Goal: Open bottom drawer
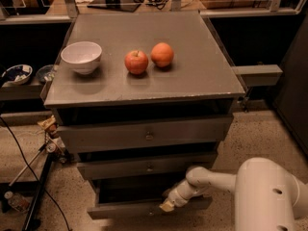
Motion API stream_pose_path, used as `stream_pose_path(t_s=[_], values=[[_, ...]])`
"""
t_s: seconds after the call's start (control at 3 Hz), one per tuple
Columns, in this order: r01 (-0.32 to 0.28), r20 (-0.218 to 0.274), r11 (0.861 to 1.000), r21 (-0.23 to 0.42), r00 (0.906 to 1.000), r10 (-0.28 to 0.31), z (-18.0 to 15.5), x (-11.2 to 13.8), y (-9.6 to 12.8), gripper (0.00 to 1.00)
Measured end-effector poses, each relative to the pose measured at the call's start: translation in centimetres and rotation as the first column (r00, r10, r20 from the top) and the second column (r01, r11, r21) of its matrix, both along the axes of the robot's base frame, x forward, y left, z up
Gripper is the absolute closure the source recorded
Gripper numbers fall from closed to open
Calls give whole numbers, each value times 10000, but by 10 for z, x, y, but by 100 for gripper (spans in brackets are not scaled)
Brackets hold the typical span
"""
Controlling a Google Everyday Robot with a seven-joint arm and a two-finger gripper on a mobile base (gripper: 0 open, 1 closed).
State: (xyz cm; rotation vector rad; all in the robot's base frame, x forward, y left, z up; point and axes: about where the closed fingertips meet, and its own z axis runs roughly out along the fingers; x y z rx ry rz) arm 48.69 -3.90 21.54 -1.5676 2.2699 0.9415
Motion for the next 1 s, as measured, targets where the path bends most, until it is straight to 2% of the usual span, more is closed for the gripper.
stream_pose_path(t_s=[1.0], values=[[1, -1, 10000, 2, 10000, -1, 0, 20, -8, 100]])
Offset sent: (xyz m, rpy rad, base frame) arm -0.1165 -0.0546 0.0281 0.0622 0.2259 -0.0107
